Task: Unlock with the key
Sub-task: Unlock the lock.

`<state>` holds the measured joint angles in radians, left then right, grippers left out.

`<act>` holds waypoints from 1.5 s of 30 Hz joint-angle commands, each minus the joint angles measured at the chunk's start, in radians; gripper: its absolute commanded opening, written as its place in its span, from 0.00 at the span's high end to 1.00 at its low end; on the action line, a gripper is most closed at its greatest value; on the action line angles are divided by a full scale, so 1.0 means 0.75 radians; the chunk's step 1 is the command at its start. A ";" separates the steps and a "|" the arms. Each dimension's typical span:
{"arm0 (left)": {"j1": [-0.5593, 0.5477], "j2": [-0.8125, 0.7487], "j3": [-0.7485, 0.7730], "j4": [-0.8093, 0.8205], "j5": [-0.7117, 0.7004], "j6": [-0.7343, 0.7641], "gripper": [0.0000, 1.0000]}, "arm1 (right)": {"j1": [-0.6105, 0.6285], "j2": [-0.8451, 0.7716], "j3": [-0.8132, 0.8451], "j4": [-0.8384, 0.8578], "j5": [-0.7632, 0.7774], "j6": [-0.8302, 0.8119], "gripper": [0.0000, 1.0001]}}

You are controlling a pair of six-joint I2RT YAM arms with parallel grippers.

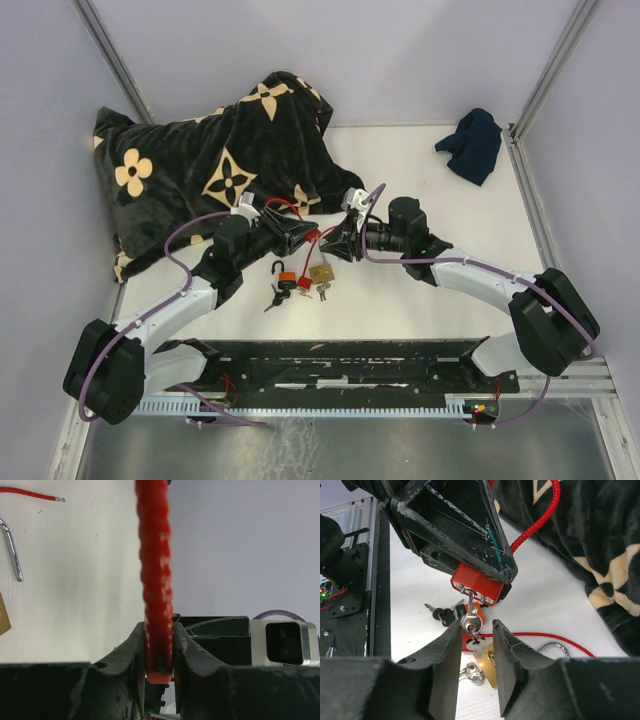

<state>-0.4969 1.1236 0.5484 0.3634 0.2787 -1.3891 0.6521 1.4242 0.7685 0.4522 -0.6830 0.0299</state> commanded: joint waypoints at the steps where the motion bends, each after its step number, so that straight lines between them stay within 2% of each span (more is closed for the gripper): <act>1: 0.002 -0.013 0.013 0.114 0.036 0.053 0.97 | -0.005 0.005 0.070 0.084 -0.051 0.031 0.64; 7: -0.001 -0.011 0.006 0.123 0.038 0.056 0.97 | -0.005 0.001 0.095 0.072 -0.044 0.082 0.78; 11: -0.002 -0.019 0.003 0.097 0.019 0.067 0.97 | 0.016 -0.050 0.153 -0.089 0.034 0.069 0.93; 13: -0.004 -0.020 0.000 0.087 0.002 0.066 0.97 | 0.051 -0.079 0.172 -0.181 0.114 0.015 0.98; 16: -0.018 -0.027 0.002 0.058 -0.040 0.074 0.97 | 0.109 -0.105 0.210 -0.328 0.217 -0.048 0.98; 22: -0.052 -0.042 0.004 0.002 -0.124 0.103 0.97 | 0.200 -0.117 0.264 -0.416 0.373 -0.021 0.98; 31: -0.094 -0.044 -0.009 0.024 -0.129 0.075 0.97 | 0.235 -0.059 0.253 -0.305 0.501 0.048 0.98; 45: -0.092 0.001 -0.040 0.114 0.125 0.022 0.97 | 0.116 0.006 0.218 -0.170 0.303 -0.094 0.98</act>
<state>-0.5362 1.1191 0.5217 0.3786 0.1810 -1.3636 0.7700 1.4082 0.9161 0.1200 -0.4240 -0.0002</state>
